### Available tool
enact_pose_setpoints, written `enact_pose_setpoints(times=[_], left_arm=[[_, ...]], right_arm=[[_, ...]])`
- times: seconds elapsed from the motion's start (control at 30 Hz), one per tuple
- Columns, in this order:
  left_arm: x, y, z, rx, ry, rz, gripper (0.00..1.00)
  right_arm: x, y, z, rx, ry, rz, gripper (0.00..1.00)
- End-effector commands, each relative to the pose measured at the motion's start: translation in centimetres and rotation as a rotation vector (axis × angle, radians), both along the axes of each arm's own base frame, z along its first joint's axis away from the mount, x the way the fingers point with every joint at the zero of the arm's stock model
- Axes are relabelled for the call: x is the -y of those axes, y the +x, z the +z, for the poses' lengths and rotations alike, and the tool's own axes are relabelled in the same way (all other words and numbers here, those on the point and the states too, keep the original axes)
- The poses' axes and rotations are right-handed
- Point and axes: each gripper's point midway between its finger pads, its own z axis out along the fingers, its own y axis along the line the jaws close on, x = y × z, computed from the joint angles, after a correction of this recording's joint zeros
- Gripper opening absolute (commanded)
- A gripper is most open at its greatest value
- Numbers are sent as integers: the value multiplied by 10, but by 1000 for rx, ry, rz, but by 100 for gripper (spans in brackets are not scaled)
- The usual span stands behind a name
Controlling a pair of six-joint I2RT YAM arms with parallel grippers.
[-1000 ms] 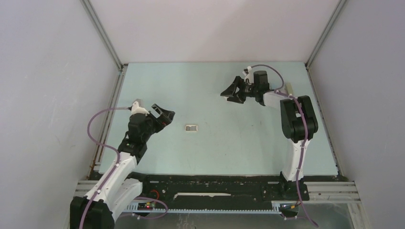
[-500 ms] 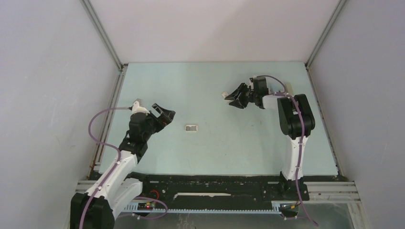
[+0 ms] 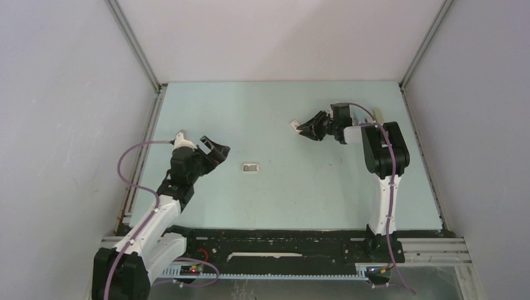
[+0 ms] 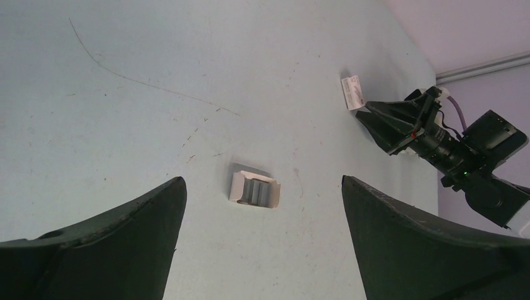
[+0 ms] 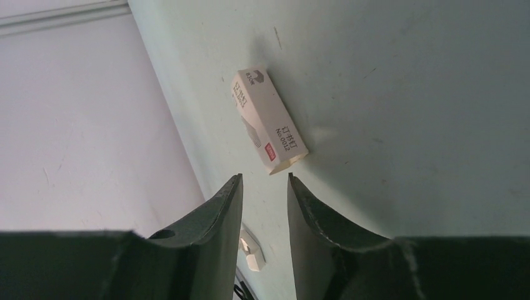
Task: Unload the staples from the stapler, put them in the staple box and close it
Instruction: Close the staple box at the center of the board.
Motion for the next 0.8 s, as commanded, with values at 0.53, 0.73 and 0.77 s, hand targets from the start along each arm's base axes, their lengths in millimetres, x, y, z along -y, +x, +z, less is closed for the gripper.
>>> enact_pose_setpoints(times=[0.53, 0.73, 0.77], left_arm=[[5, 15, 25, 46, -33, -11, 100], [5, 15, 26, 47, -34, -10, 100], [6, 15, 26, 48, -35, -12, 100]], right_arm=[[3, 30, -4, 18, 63, -66, 25], [4, 32, -3, 28, 72, -69, 22], [4, 33, -3, 31, 72, -70, 21]])
